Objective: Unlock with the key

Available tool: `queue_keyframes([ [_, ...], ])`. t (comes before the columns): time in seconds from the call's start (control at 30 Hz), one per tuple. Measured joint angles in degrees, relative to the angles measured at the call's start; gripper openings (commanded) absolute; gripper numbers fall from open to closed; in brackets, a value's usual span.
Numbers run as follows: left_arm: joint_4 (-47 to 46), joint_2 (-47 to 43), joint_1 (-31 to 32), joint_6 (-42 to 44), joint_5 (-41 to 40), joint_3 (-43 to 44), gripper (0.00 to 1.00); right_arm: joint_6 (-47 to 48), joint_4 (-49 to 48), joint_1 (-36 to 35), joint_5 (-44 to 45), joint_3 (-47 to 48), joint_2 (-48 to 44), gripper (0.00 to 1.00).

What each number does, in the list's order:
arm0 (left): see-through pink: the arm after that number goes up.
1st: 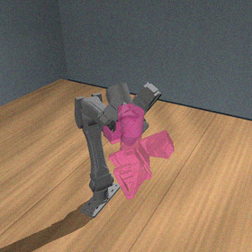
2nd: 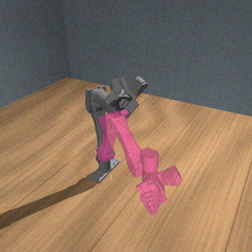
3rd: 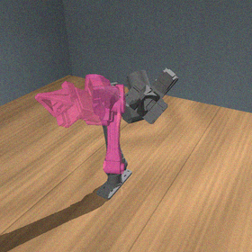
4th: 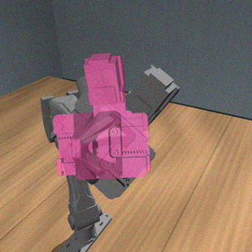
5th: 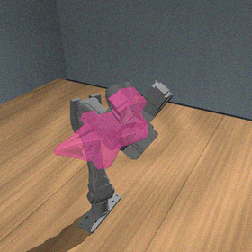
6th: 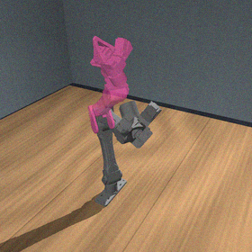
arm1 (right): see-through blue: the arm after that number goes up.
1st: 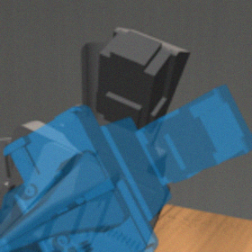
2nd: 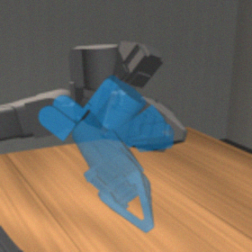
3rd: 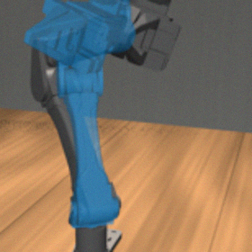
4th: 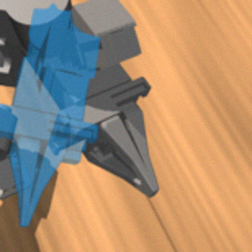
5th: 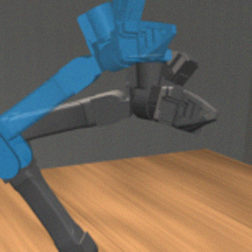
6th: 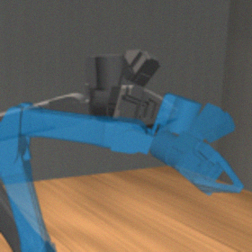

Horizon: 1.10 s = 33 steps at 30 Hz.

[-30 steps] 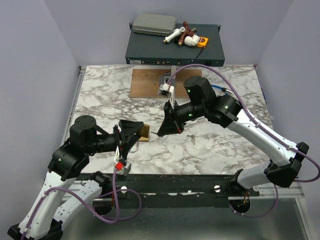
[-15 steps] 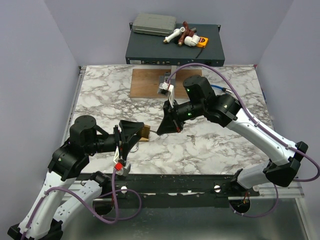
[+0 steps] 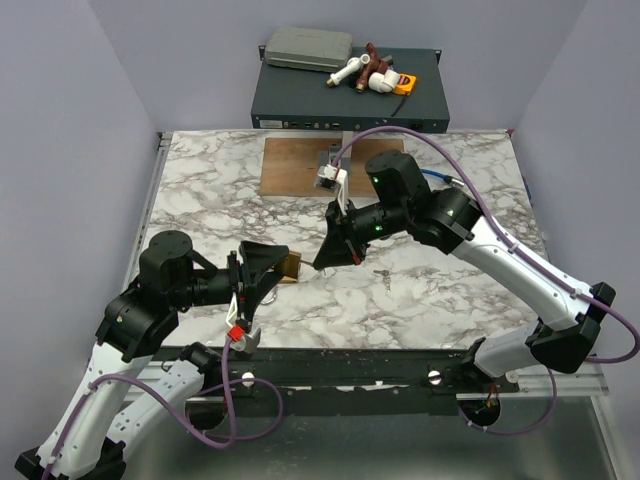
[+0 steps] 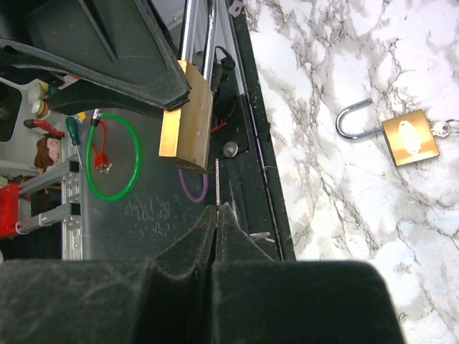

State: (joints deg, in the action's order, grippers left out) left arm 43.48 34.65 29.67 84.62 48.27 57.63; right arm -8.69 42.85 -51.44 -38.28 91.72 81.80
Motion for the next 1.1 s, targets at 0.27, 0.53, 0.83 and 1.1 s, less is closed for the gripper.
queue_keyframes([
  [0.27,0.04,0.00,0.00,0.00,0.17,0.00,0.00,0.09,-0.39,0.00,-0.02,0.02,0.28,0.01],
  [0.53,0.52,0.00,0.00,0.00,0.17,0.00,0.00,0.17,-0.37,0.00,-0.02,0.04,0.33,0.01],
  [0.83,0.57,0.00,0.00,0.00,0.17,0.00,0.00,0.20,-0.26,0.00,0.11,0.02,-0.44,0.01],
  [1.1,0.57,0.00,0.00,0.00,0.17,0.00,0.00,0.22,0.11,0.00,-0.28,-0.72,-1.99,0.01],
])
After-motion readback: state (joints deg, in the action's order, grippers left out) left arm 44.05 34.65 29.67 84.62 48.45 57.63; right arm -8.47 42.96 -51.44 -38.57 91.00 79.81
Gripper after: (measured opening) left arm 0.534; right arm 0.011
